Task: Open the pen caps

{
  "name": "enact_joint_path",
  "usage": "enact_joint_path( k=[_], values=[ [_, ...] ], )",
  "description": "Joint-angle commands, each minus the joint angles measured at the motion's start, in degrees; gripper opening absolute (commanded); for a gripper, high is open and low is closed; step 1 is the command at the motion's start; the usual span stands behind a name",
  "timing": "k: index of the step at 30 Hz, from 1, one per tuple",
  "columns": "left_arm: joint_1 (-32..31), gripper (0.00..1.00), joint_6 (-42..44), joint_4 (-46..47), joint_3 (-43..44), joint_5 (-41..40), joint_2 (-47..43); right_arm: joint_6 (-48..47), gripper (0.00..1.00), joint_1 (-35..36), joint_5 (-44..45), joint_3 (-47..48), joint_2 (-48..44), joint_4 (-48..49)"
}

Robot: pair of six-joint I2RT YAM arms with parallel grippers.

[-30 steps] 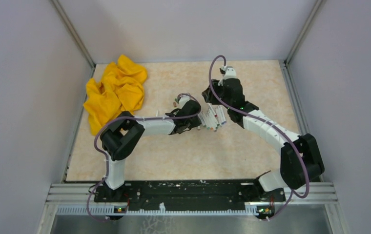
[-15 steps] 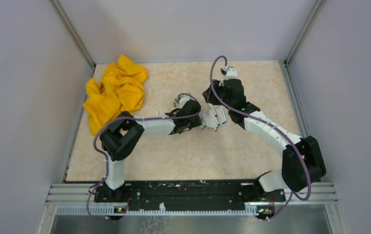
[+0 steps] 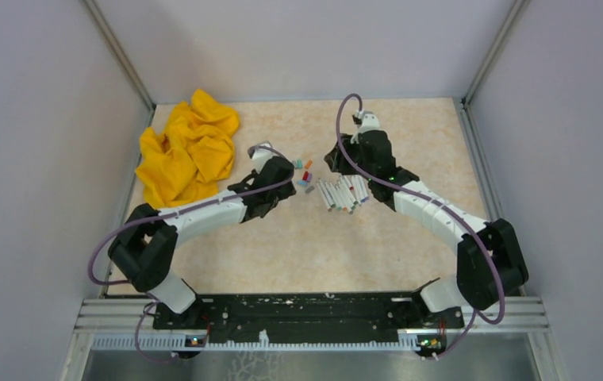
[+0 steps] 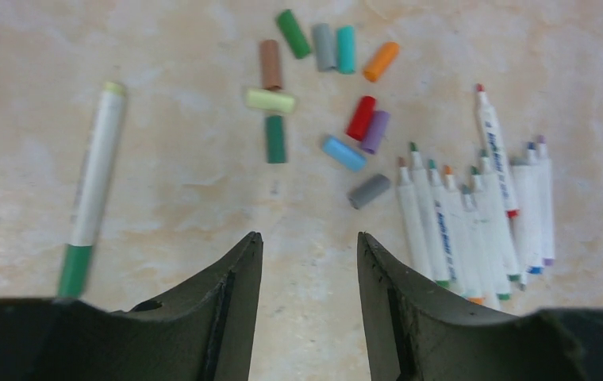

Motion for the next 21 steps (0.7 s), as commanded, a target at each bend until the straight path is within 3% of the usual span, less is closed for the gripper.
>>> enact_joint_path(
  k=[1,11,21],
  values=[
    [3.86,0.53,-1.46,-11.54,-0.57,-5.01,0.45,-0.18,0.4,1.43,-0.87,1.44,0.5,2.58],
    [11.42,0.56,4.05,-14.84,5.44,-3.67,5.53,-0.84,0.4,1.46,-1.52,0.53,0.38,3.44],
    [14.18,0.56,5.65,-15.98,7.16,-2.84,11.4,-0.76,0.4,1.46,-1.67,-0.49,1.05,4.59]
  ],
)
